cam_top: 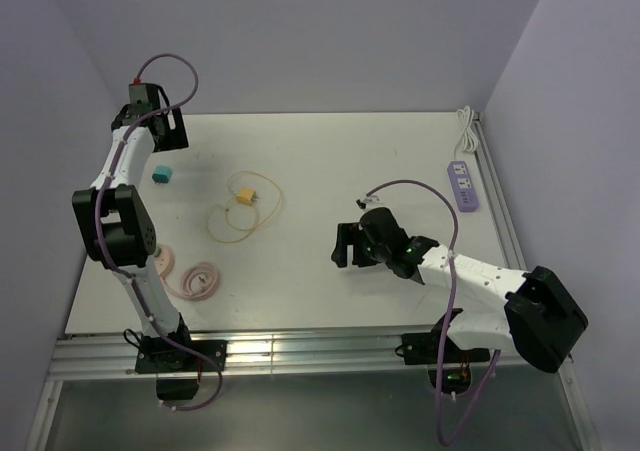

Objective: Insert the plug

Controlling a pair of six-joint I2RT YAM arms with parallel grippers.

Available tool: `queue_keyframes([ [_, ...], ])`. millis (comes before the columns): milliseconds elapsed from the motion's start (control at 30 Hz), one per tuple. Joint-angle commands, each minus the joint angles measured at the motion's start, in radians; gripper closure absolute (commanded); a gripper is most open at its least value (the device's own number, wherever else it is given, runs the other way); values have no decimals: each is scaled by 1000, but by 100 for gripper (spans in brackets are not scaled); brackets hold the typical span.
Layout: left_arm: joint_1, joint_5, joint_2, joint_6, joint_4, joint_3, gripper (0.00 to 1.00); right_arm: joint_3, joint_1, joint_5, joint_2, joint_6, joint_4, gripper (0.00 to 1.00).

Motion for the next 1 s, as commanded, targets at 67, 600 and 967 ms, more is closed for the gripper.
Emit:
queue_keyframes([
  [67,45,29,88,78,12,101,0,24,1,-11,9,-21,19,14],
  [600,74,38,229,89,55,134,1,40,2,28,36,-25,-4,15],
  [967,87,15,289,87,72,137,2,54,1,34,66,-25,-4,15],
])
